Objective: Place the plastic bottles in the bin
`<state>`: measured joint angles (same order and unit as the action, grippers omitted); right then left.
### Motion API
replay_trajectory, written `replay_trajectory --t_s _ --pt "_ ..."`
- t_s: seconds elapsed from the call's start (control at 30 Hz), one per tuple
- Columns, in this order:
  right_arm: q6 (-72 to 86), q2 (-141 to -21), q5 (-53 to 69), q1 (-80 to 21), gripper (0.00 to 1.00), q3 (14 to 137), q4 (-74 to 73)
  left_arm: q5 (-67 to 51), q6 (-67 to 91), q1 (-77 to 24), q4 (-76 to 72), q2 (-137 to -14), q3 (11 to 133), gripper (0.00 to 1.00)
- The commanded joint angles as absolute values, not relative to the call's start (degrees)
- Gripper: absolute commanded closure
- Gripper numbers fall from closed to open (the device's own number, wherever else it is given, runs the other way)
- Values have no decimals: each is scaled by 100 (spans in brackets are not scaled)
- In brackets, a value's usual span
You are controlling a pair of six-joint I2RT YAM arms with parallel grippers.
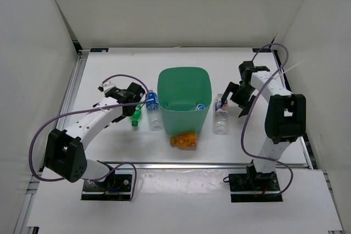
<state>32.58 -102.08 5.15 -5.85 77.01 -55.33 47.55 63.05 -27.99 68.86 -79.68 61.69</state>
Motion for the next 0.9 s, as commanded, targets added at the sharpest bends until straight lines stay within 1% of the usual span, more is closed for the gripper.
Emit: replay_trajectory --t_s 0.0,0.13,0.37,0.4,0.43,0.5,0.53,0.57,0.63,0.73,0.77,0.87 --pt "2919 -10203 624 -843 0 7805 -5229 4694 6363 -2891 6882 -7726 6082 0" --pt "2743 -10555 624 -1028 0 7857 -5115 4641 6415 -2892 6830 -7726 5977 0" --pt "2558 -10942 493 -1160 0 7235 -4931 4641 6416 -2944 6829 -7893 5977 0" --pt "2558 -10942 492 -1160 4 7233 -4931 4641 6416 -2944 6829 -7893 5977 0" --pt "2558 -10873 440 -1091 14 7164 -4931 4641 6416 -2944 6829 -7945 5977 0" --pt "2645 -10715 387 -1020 26 7224 -4931 4641 6416 -2944 6829 -7945 5977 0" --pt "2724 -10636 387 -915 37 7329 -4992 4641 6416 -2944 6829 -7945 5977 0" --pt "2794 -10487 387 -914 42 7487 -5070 4641 6416 -2944 6829 -7945 5977 0" --pt "3031 -10232 194 -765 53 8215 -5456 4588 6416 -2944 6829 -7998 5977 0" --pt "3330 -9863 324 -633 58 9207 -5958 4588 6416 -2944 6829 -7998 6029 0" --pt "3401 -9757 464 -633 59 9846 -6020 4588 6355 -2944 6777 -7998 6082 0" --pt "3796 -9414 535 -694 64 10938 -6284 4640 6215 -2944 6707 -8051 6143 0"
